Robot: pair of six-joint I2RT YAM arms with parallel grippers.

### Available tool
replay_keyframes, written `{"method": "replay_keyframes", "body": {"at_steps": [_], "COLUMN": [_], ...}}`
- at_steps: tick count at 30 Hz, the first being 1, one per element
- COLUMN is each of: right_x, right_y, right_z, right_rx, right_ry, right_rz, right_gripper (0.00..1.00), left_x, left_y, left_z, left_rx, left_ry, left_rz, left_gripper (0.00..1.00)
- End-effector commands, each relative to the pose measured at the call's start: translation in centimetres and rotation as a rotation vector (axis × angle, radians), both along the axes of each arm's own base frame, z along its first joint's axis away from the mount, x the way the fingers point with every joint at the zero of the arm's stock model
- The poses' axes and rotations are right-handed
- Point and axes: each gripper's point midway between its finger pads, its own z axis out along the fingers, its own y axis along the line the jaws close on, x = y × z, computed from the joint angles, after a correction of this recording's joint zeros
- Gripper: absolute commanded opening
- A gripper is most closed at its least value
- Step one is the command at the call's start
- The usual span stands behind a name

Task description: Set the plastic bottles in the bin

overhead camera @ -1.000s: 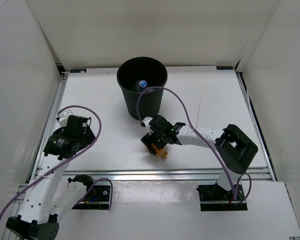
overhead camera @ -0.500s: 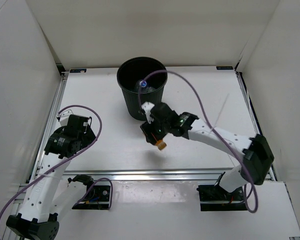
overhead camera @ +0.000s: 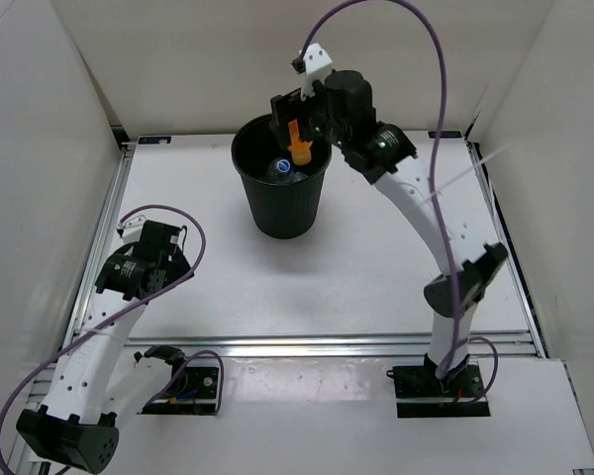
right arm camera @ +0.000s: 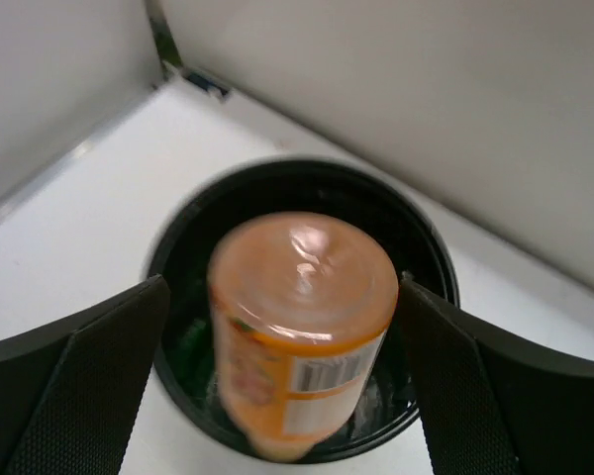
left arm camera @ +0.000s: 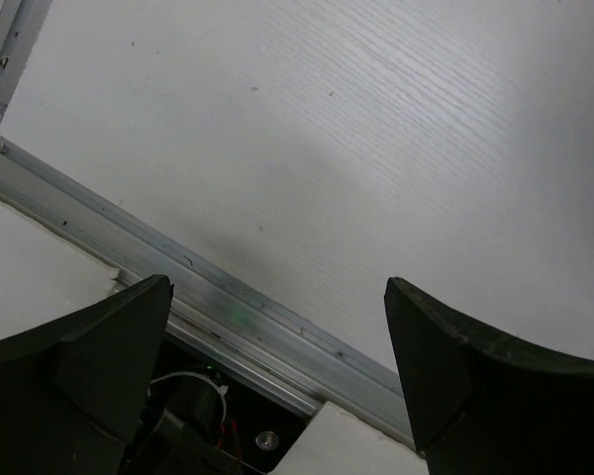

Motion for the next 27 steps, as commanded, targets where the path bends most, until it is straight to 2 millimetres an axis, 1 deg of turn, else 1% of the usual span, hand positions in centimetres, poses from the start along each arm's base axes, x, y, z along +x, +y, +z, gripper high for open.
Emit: {"method": "replay_keyframes", "body": {"at_steps": [1,2,3,4,6,7,8,9,10,11,12,13,14,15,17,18,19,20,21,22,23,24,25,26,27], "right_x": [2.2,2.2,2.4,1.9,1.6,1.7,1.7,2.0,1.7,1.6,0.9,0.5,0.5,-0.6,-1.9,-3.2,-3.8,-4.8,-4.9,-5.5,-5.9,-6.1,-5.9,-6.2,-6.1], "right_y": [0.0,0.0,-0.7,-1.4,-2.5,-4.1,-5.1,-6.9,-8.2,-8.9,-10.5,-11.1,-12.4,-12.9,-13.3,-13.6,-13.7,-14.4,-14.5,-14.7,-15.6,-16.1,-17.2,-18.1,-18.9], "right_z": [-3.8,-4.2,-4.9,-4.5,-4.5,-4.3,-3.8,-4.4,-4.0,-4.9,-6.2,-7.2,-8.5,-9.7,-11.0,-12.3,-12.8,-13.7,-12.8,-14.3,-13.8,-14.0,-14.7,-14.1,-14.1], "right_rx": [-0.030,-0.028,-0.046,-0.040,-0.045,-0.050,-0.042,-0.047,-0.029,-0.013,-0.034,-0.042,-0.043,-0.057,-0.028,-0.028,-0.016,-0.019,-0.003,-0.020,-0.015,-0.013,-0.030,-0.024,-0.028], "right_ry": [0.095,0.108,0.116,0.121,0.127,0.127,0.125,0.155,0.171,0.232,0.319,0.372,0.439,0.505,0.594,0.651,0.685,0.716,0.689,0.719,0.703,0.705,0.698,0.676,0.667], "right_rz": [0.007,0.005,-0.036,-0.052,-0.093,-0.174,-0.222,-0.286,-0.317,-0.338,-0.326,-0.315,-0.329,-0.309,-0.256,-0.233,-0.219,-0.217,-0.212,-0.217,-0.224,-0.236,-0.273,-0.299,-0.329], "right_gripper": [1.00,1.00,1.00,1.00,1.00,1.00,1.00,1.00,1.00,1.00,1.00,1.00,1.00,1.00,1.00,1.00,1.00,1.00,1.00,1.00,1.00,1.00,1.00,1.00,1.00], "left_x": [-0.1,-0.1,-0.1,-0.1,0.0,0.0,0.0,0.0,0.0,0.0,0.0,0.4,0.4,0.7,1.2,1.2,1.5,1.6,1.8,1.8,1.9,2.0,2.0,2.1,2.3], "left_y": [0.7,0.9,0.9,0.9,1.0,1.0,1.0,1.0,0.9,0.9,0.7,0.6,0.6,0.5,0.2,0.2,0.1,0.1,0.0,0.0,0.2,0.1,0.3,0.7,1.0], "left_z": [0.7,0.7,0.7,0.7,0.8,0.8,0.8,0.8,0.8,0.8,0.7,0.7,0.7,0.8,1.0,0.8,0.6,0.3,0.4,0.4,0.2,0.1,0.2,0.3,0.3], "left_rx": [0.023,0.023,0.018,0.018,0.022,0.017,0.017,0.017,0.012,0.012,-0.003,-0.004,-0.009,-0.019,-0.038,-0.040,-0.043,-0.042,-0.050,-0.050,-0.043,-0.047,-0.036,-0.022,-0.005], "left_ry": [-0.023,-0.023,-0.026,-0.026,-0.032,-0.035,-0.035,-0.035,-0.039,-0.039,-0.042,-0.045,-0.049,-0.066,-0.087,-0.093,-0.103,-0.102,-0.114,-0.114,-0.118,-0.114,-0.117,-0.128,-0.132], "left_rz": [0.034,0.043,0.051,0.051,0.062,0.069,0.069,0.069,0.076,0.076,0.082,0.083,0.091,0.099,0.102,0.102,0.102,0.102,0.109,0.109,0.113,0.122,0.128,0.149,0.158], "left_gripper": [1.00,1.00,1.00,1.00,1.00,1.00,1.00,1.00,1.00,1.00,1.00,1.00,1.00,1.00,1.00,1.00,1.00,1.00,1.00,1.00,1.00,1.00,1.00,1.00,1.00]}}
